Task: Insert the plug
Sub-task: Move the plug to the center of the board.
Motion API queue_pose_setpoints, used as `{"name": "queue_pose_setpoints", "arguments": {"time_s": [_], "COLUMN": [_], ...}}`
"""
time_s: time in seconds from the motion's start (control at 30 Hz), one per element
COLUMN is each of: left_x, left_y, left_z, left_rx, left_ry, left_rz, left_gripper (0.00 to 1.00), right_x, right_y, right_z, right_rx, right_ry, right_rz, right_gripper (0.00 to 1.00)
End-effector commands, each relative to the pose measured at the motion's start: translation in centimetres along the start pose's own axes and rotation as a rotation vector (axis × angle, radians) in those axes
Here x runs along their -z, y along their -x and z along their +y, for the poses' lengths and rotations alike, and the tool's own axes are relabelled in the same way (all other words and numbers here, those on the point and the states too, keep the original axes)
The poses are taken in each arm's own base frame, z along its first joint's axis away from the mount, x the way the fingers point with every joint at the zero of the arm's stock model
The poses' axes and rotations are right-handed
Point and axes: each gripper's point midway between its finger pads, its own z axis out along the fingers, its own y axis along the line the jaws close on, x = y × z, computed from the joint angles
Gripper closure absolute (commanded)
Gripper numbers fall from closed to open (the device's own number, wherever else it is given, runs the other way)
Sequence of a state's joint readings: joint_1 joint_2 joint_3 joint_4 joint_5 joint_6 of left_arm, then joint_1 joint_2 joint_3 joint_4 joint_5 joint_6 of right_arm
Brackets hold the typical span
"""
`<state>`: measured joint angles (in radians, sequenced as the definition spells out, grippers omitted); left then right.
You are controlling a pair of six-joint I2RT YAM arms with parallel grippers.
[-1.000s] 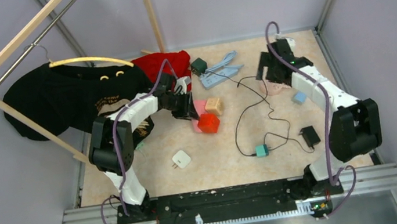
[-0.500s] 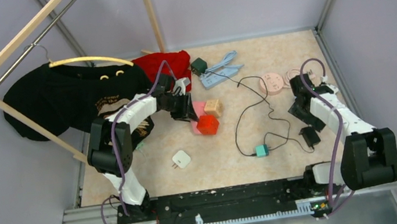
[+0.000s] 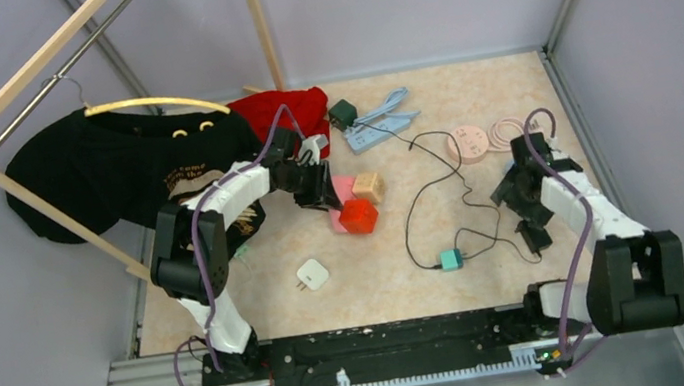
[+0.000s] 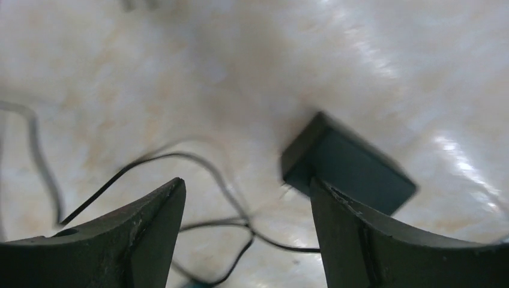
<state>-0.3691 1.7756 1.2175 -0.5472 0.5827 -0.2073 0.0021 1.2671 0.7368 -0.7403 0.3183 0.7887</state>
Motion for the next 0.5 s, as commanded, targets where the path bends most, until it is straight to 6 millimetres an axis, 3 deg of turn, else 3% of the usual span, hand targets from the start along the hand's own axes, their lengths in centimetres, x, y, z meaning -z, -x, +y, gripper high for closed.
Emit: {"name": "queue_pose_setpoints", "arguments": {"time_s": [0.0, 0.1, 0.23, 0.3, 0.4, 0.47], "left_x": [1.1, 1.0, 0.6, 0.3, 0.1, 0.1], "left_y": [0.6, 0.5, 0.3, 0.1, -0.2, -0.2], "left_z": [-1.3, -1.3, -0.9, -0.9, -1.3, -1.3], "left_rx": [-0.021, -0.025, -0.017, -0.008, 0.002, 0.004], "left_ry": [-0.036, -0.041, -0.036, -0.043, -0.078, -0.082], "left_rz": [-0.024, -0.022, -0.01, -0.002, 0.009, 0.007], "left_gripper": [0.77, 0.77, 0.78, 0.78, 0.78, 0.78], "right_x": [3.3, 5.2, 4.8, 4.7, 4.3, 4.5], "right_y": [-2.5, -3.2, -3.2, -2.1, 2.5, 4.6], "right_z": [6.3, 7.9, 6.8, 7.2, 8.1, 9.7], "right_rx": [0.073, 0.182, 0.318, 0.327, 0.287, 0.374], "right_ry": [0.436, 0.603, 0.556, 0.546, 0.477, 0.539], "right_rz": [0.125, 0.137, 0.131, 0.101, -0.075, -0.189], "right_gripper": [0.26, 0.25, 0.22, 0.21, 0.21, 0.22]}}
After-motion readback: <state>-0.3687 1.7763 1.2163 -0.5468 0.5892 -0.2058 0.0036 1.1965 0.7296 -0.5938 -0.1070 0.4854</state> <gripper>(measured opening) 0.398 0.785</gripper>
